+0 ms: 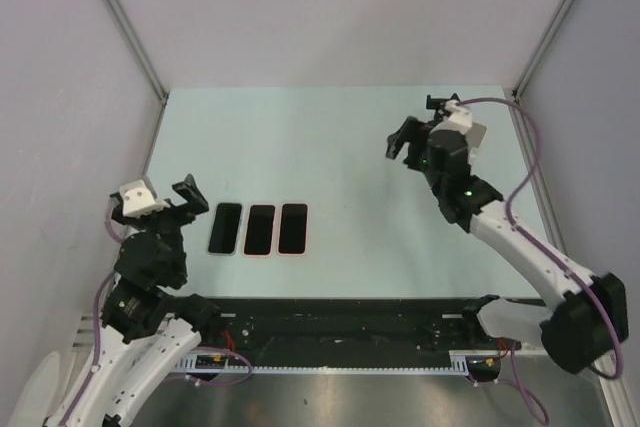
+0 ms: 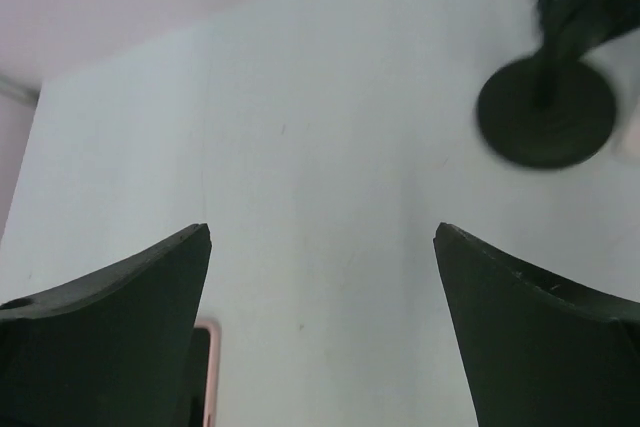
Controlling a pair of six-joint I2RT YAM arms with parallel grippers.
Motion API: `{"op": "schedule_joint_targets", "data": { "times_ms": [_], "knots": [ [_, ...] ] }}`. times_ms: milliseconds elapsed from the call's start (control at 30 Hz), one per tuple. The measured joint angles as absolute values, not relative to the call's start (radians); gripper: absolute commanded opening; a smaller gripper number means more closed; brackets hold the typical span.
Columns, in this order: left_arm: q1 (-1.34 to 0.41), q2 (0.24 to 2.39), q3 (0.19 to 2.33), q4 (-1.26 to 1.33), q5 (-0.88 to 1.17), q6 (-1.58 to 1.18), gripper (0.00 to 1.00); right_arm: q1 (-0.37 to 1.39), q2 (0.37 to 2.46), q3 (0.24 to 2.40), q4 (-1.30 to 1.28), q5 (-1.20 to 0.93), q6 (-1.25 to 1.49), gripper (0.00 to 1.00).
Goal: Remove the phone from the phone stand
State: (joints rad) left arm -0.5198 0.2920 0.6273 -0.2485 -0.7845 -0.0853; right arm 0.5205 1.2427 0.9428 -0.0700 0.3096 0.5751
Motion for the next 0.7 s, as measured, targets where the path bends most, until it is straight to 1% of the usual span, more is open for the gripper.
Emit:
{"op": "schedule_joint_targets", "data": {
  "times_ms": [133, 300, 500, 700],
  "knots": [
    [-0.52, 0.306, 0.731, -0.233, -0.841, -0.02, 1.0, 0.456, 1.066, 0.947, -0.042, 0.432, 0.394, 1.0],
    [-0.52, 0.308, 0.822, -0.169, -0.865, 0.059, 1.0, 0.389, 0.942, 0.949, 0.006, 0.528, 0.236, 1.0],
    [-0.52, 0.3, 0.859, -0.065, -0.859, 0.172, 1.0, 0.36, 0.87, 0.949, 0.058, 0.59, 0.096, 1.0],
    [-0.52, 0.287, 0.86, 0.057, -0.843, 0.265, 1.0, 0.344, 0.842, 0.949, 0.101, 0.617, 0.022, 1.0]
  ]
}}
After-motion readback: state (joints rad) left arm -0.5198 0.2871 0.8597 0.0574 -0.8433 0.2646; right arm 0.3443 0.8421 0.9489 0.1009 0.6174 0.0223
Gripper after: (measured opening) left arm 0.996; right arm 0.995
